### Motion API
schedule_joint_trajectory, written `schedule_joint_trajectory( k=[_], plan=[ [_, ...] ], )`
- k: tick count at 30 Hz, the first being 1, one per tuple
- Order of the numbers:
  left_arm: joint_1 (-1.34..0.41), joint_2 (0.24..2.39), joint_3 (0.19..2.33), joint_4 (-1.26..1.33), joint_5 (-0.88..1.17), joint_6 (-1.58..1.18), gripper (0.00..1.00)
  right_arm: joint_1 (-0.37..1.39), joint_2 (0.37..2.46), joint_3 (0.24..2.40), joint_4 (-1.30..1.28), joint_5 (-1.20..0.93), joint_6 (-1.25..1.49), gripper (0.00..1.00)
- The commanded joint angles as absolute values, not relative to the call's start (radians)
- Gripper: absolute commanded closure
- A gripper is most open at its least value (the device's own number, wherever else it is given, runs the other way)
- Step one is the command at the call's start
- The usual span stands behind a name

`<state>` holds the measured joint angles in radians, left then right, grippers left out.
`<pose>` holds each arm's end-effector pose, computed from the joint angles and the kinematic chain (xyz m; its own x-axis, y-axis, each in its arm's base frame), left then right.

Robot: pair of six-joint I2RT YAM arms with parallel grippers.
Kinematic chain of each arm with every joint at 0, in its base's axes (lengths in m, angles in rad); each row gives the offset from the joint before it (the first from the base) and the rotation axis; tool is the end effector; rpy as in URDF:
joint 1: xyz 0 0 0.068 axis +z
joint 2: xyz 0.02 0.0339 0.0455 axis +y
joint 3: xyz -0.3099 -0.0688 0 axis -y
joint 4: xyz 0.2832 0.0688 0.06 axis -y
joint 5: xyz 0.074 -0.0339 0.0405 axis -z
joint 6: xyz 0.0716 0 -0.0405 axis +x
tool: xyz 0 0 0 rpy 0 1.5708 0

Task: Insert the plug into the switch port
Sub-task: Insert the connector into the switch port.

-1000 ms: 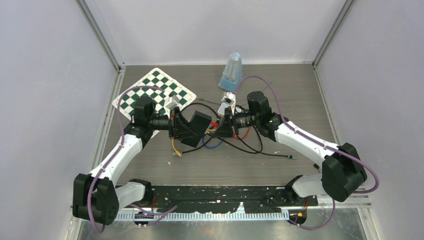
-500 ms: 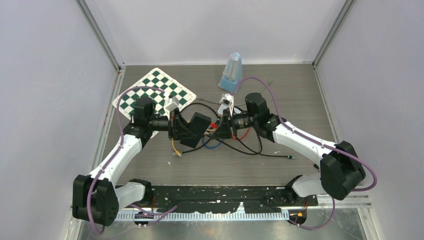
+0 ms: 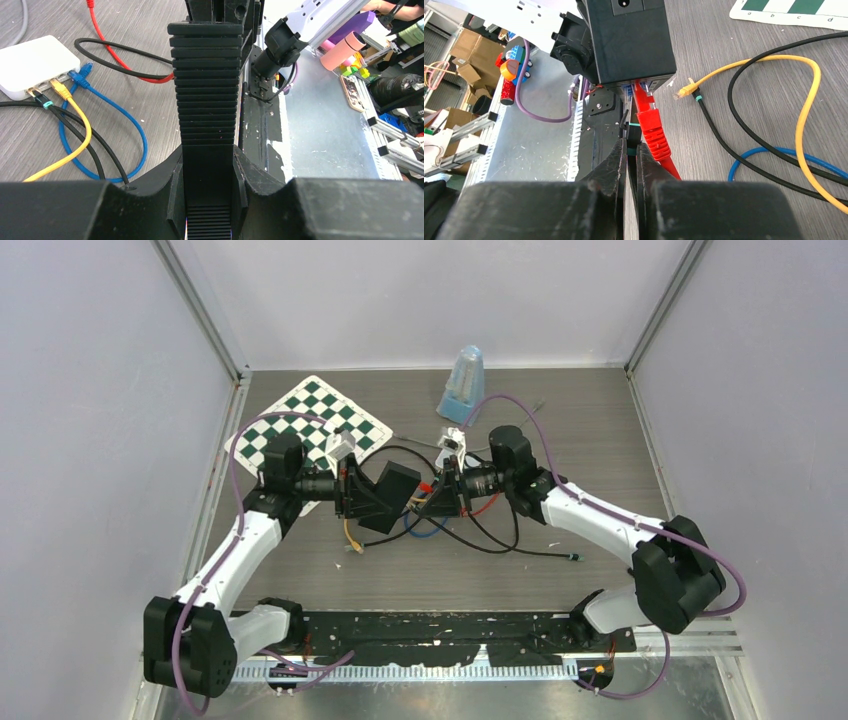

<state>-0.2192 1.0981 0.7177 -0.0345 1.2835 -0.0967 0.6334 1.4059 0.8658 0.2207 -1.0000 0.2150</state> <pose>0.2295 -0.1215 0.3020 -0.4803 0.0790 -0.8736 0.8760 0.0938 -0.4731 0.2463 0.2556 0.2896 -0.4529 -0.1895 -0.8712 -0.8876 0.0031 0.4607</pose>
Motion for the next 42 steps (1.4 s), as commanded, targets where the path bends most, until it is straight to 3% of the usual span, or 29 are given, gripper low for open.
schedule_joint_trajectory(
  k=[1,15,23,33,38,42],
  plan=[
    [-0.295,1.094,0.74,-0.014,1.51,-0.126,1.0,0.672,1.415,0.996,0.437,-0.889,0.137,0.95],
    [-0.31,1.131,0.708,-0.111,1.51,-0.008,1.0,0.664,1.405,1.106,0.251,-0.846,-0.026,0.95],
    [-0.31,1.209,0.858,-0.622,1.494,0.439,1.0,0.664,1.445,1.17,0.156,-0.835,-0.115,0.95],
    [-0.31,1.38,1.08,-1.285,1.547,1.041,1.0,0.667,1.467,1.177,0.208,-0.819,-0.136,0.95],
    [-0.318,1.531,1.193,-1.697,1.574,1.468,1.0,0.675,1.428,1.098,0.289,-0.778,-0.175,0.95],
    [-0.333,1.583,1.195,-1.721,1.593,1.513,1.0,0.684,1.435,1.098,0.316,-0.764,-0.172,0.95]
  ],
)
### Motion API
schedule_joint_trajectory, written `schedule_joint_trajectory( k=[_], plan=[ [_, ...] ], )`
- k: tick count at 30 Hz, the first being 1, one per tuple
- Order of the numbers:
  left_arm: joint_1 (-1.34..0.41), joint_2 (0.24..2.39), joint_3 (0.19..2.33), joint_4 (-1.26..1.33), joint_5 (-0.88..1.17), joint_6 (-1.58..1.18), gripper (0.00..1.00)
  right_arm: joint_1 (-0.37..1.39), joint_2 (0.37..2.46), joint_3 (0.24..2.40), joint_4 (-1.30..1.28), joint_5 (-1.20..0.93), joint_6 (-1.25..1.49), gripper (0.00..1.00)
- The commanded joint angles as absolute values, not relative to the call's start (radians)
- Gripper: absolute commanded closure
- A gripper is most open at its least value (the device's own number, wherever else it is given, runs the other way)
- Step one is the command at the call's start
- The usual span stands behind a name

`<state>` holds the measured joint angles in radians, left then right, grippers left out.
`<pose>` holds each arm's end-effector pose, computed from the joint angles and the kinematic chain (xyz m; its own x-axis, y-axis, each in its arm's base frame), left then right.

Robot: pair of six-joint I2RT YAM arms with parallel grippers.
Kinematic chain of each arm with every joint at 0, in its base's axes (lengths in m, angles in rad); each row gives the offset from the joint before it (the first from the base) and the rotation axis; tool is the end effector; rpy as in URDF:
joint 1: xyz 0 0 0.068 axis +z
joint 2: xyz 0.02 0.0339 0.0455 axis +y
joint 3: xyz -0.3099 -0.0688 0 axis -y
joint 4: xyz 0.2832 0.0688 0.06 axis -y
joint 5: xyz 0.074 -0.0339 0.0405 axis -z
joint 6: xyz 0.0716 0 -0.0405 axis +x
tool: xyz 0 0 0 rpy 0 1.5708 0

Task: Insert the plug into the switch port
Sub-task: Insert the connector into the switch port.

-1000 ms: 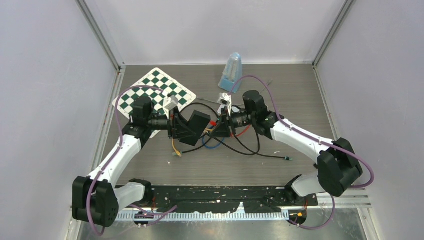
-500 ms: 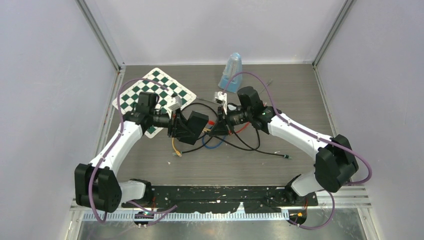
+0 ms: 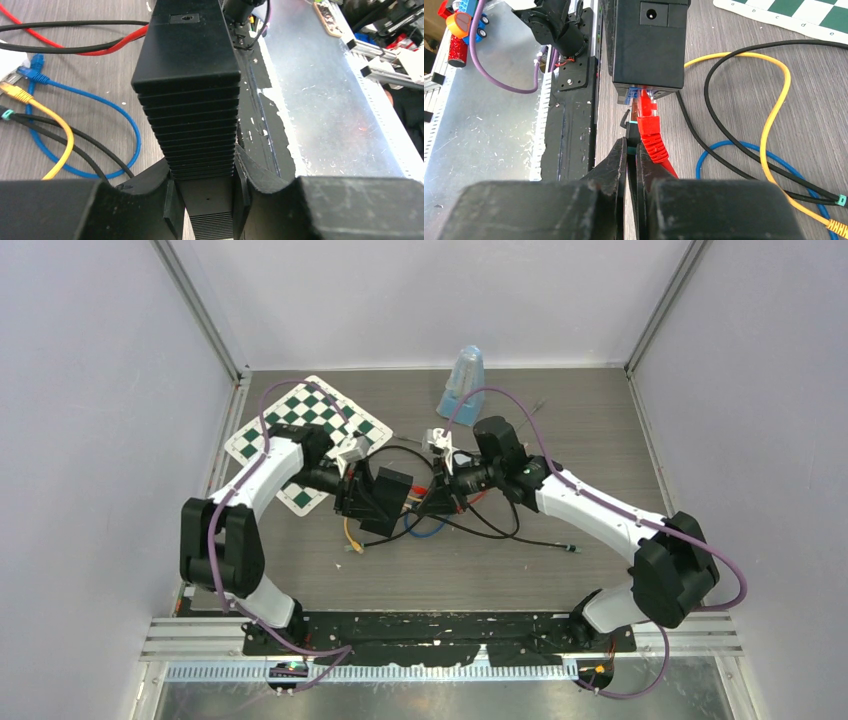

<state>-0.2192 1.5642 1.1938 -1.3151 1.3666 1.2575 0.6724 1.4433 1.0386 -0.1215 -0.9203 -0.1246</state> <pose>0.2713 -0.1323 0.2889 -0.3610 0.2781 -0.8902 0.9023 -0.1370 -0.4087 0.2509 0.2726 0.3056 -0.2761 -0.3160 -0.9077 -0.9573 0.0059 0.2891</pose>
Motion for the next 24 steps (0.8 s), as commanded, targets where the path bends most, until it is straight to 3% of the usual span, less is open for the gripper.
schedule_joint_trajectory(
  k=[1,24],
  plan=[
    [-0.333,1.583,1.189,-1.721,1.591,1.517,1.0,0.686,1.442,1.107,0.311,-0.758,-0.173,0.95],
    [-0.333,1.624,1.196,-1.721,1.554,1.495,1.0,0.824,1.469,1.198,0.17,-0.453,-0.145,0.95]
  ],
)
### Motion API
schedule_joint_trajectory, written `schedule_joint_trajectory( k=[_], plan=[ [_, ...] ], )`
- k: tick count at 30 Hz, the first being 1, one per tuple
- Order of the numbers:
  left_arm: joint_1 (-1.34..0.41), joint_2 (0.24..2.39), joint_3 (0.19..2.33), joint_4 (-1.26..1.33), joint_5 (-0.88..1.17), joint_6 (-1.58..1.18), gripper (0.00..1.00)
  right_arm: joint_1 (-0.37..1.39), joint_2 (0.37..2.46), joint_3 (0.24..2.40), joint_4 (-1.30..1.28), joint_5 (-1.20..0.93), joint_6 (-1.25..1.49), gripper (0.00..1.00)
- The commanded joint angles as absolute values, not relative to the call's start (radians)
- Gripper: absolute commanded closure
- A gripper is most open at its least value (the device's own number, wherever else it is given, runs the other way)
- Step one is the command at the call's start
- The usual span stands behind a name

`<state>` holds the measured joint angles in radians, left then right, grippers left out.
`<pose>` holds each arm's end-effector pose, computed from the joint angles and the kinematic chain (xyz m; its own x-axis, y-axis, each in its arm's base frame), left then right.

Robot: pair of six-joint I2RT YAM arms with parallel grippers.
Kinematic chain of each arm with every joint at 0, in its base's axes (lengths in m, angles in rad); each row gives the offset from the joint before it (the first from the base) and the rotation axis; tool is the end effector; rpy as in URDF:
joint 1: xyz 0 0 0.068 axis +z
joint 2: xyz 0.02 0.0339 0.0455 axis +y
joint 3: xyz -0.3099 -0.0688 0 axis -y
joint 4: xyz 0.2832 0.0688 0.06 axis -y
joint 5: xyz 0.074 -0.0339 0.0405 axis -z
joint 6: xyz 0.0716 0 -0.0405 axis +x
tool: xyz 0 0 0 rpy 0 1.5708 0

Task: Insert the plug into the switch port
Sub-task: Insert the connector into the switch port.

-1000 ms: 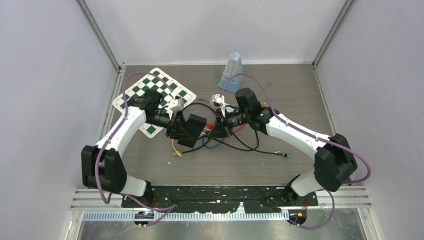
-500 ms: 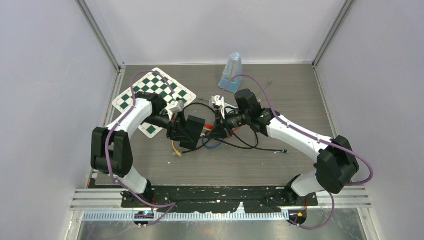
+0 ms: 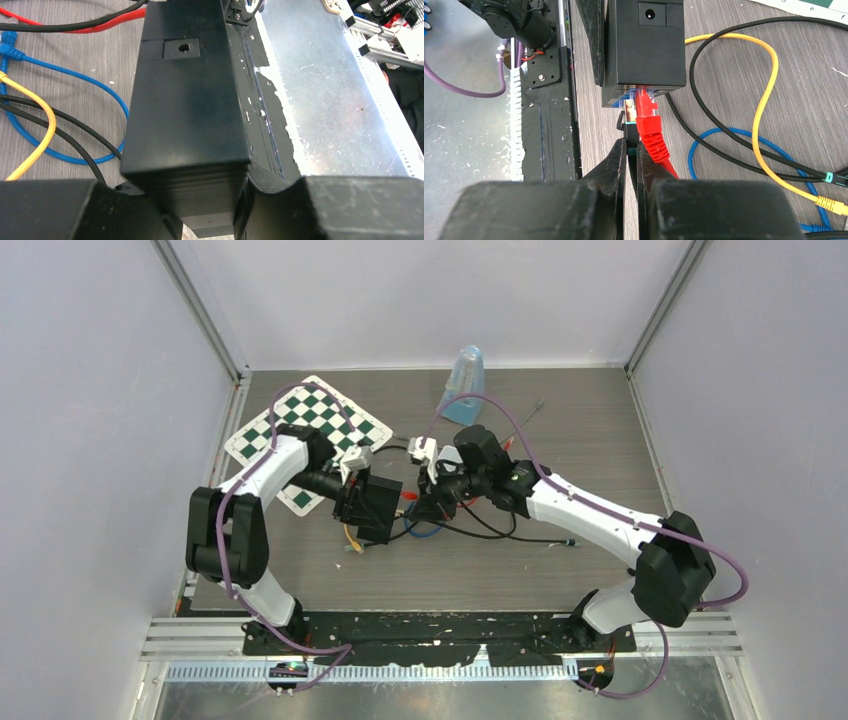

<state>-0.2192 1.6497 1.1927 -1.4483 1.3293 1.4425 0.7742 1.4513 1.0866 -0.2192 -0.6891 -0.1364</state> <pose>0.2729 -0.1320 0.2652 -0.3750 0.3265 -0.8676 0.8812 -0.1650 -0.4429 0.2376 0.2960 0.3050 -0.2655 -0.4065 -0.8742 -0.9640 0.1269 0.2338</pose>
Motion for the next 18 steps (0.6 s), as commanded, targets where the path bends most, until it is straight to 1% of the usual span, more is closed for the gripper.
schedule_joint_trajectory(
  k=[1,6,12,14,15,17,18],
  plan=[
    [-0.333,1.623,1.196,-1.721,1.553,1.492,1.0,0.831,1.475,1.199,0.168,-0.425,-0.143,0.95],
    [-0.331,1.637,1.206,-1.721,1.549,1.483,1.0,0.848,1.451,1.183,0.208,-0.361,-0.066,0.95],
    [-0.326,1.644,1.21,-1.72,1.548,1.472,1.0,0.849,1.413,1.147,0.188,-0.369,-0.088,0.94],
    [-0.318,1.647,1.212,-1.721,1.554,1.466,1.0,0.848,1.398,1.118,0.164,-0.384,-0.105,0.88],
    [-0.312,1.649,1.212,-1.72,1.562,1.463,1.0,0.849,1.388,1.083,0.161,-0.394,-0.124,0.83],
    [-0.302,1.648,1.208,-1.72,1.577,1.463,1.0,0.85,1.352,1.008,0.182,-0.413,-0.159,0.76],
    [-0.297,1.646,1.206,-1.721,1.587,1.465,1.0,0.849,1.326,0.984,0.19,-0.415,-0.175,0.74]
  ],
)
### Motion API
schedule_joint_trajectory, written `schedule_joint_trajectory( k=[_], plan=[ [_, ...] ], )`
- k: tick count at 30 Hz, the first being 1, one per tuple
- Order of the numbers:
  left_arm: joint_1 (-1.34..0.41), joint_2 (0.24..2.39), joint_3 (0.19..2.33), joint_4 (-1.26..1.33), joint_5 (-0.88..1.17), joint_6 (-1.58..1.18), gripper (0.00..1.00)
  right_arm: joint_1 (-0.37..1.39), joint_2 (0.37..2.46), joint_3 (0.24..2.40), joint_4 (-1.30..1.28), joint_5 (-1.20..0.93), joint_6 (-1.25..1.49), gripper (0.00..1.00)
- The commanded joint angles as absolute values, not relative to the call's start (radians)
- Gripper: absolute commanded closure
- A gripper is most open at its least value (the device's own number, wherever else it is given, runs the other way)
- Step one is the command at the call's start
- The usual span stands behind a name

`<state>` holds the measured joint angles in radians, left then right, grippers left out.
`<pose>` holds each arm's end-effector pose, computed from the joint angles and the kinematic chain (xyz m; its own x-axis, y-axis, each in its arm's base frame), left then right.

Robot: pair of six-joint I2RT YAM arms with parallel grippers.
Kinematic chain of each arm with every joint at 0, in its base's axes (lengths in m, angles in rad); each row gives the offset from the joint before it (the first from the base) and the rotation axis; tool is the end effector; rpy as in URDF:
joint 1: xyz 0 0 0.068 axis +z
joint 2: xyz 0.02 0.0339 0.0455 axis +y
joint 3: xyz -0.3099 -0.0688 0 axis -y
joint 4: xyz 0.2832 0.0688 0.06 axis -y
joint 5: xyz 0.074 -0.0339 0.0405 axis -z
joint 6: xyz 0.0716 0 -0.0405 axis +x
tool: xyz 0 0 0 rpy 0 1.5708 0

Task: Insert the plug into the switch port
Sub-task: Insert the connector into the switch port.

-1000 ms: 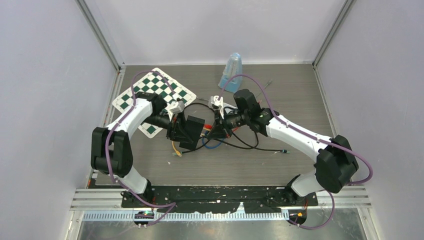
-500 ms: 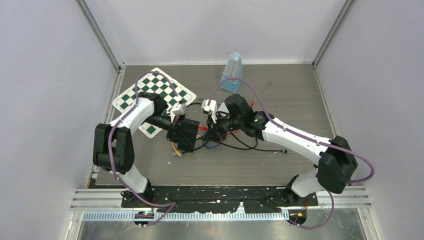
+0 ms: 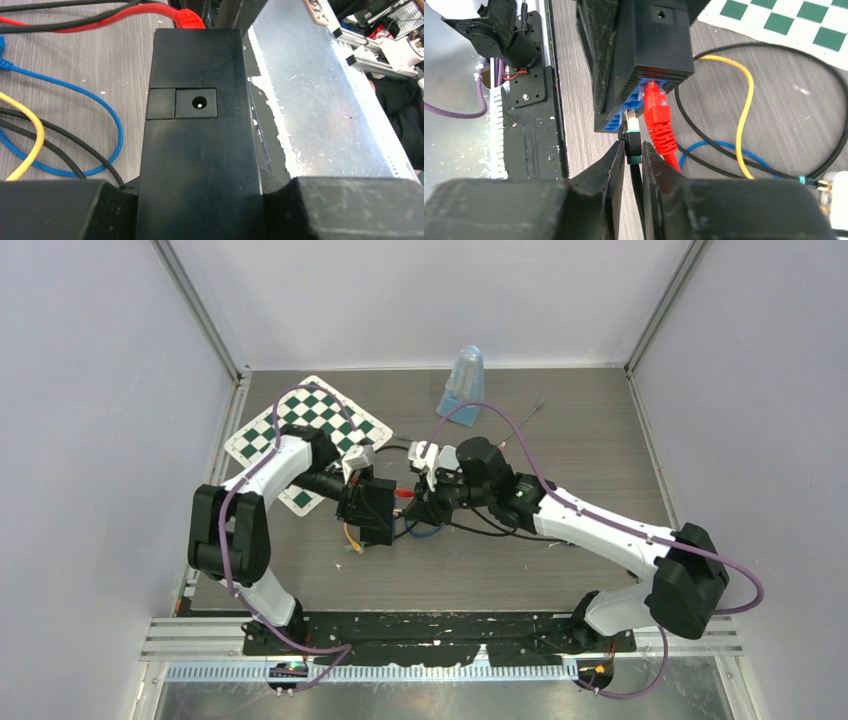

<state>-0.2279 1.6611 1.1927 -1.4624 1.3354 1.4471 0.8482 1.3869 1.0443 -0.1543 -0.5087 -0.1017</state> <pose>0.2724 -0.1347 0.2629 -0.3913 0.3284 -0.8597 0.8701 -0.1723 -0.4619 0.2187 0.3008 0.3145 -0.2184 -0.3818 -0.8981 -0.9654 0.2188 0.1417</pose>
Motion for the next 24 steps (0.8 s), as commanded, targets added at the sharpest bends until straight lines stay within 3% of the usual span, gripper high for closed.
schedule_joint_trajectory(
  k=[1,5,10,24],
  plan=[
    [-0.288,1.646,1.201,-1.721,1.601,1.471,1.0,0.85,1.314,0.94,0.204,-0.416,-0.2,0.7],
    [-0.279,1.641,1.169,-1.721,1.63,1.503,1.0,0.849,1.243,0.871,0.204,-0.431,-0.263,0.55],
    [-0.279,1.641,1.162,-1.721,1.642,1.499,1.0,0.851,1.152,0.809,0.226,-0.453,-0.389,0.46],
    [-0.279,1.635,1.163,-1.721,1.648,1.477,1.0,0.911,1.099,0.824,0.112,-0.364,-0.762,0.53]
  ],
)
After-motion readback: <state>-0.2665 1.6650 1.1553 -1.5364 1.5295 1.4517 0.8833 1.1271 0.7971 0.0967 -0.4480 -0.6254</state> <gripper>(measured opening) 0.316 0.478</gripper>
